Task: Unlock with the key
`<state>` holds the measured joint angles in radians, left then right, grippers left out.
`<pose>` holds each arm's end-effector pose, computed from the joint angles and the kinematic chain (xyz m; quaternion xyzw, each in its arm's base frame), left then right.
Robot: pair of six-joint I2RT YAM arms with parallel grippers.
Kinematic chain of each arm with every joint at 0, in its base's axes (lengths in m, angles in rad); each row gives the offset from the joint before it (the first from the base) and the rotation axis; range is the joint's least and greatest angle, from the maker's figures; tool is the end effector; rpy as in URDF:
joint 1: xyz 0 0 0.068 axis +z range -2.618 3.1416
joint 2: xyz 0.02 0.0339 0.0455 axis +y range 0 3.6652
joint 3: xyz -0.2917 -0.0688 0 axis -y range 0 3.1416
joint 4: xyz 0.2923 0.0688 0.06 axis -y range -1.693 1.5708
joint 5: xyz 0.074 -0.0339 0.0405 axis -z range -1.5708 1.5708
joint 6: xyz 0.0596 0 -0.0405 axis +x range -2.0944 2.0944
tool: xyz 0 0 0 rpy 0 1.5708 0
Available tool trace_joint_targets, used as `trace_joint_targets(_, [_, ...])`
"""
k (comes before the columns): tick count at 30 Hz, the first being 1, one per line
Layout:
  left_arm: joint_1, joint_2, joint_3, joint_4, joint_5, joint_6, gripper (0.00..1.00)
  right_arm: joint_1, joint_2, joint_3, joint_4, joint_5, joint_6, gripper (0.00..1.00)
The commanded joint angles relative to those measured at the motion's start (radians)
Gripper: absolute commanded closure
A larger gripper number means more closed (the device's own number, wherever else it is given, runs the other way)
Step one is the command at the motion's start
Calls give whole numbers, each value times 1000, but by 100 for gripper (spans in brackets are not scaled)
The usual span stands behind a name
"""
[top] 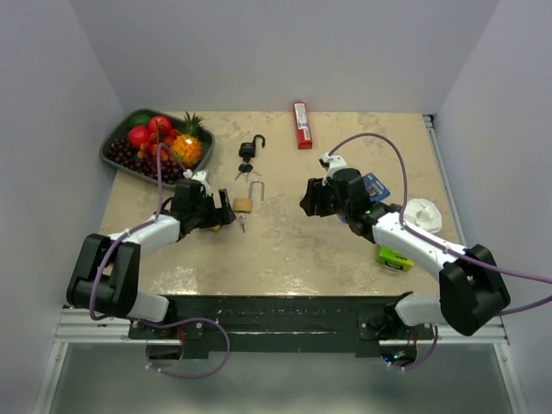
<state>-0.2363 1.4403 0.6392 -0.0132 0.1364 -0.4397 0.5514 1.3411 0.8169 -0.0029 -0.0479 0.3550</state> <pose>0.3091 -0.0828 0.1378 -0.0691 0.9249 -0.1819 0.3266 0.2984 0.1869 0.2360 -0.0968 0.8613 0.2369 0.4389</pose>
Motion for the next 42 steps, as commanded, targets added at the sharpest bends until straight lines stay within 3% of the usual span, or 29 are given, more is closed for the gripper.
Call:
trace_joint_targets(1, [0,-55,-27,25,46,-39,1,4,-19,-10,38,-13,4,47])
trace_joint_targets(12, [0,-193,51,-114,54,-13,1,28,62,73,6,68,-27,48])
trace_joint_targets(18, [2,-221,163,-177,195,78,1,61,226,178,-25,131,-57,56])
trace_joint_targets(25, [5,-208,298,-225,203,191,1,59,398,281,-61,206,-47,60])
trace_joint_targets(31, [5,-208,272,-165,195,231,1,59,489,376,-107,292,-56,62])
trace_joint_targets(42, [6,-202,252,-195,184,249,1,59,587,455,-138,411,-73,64])
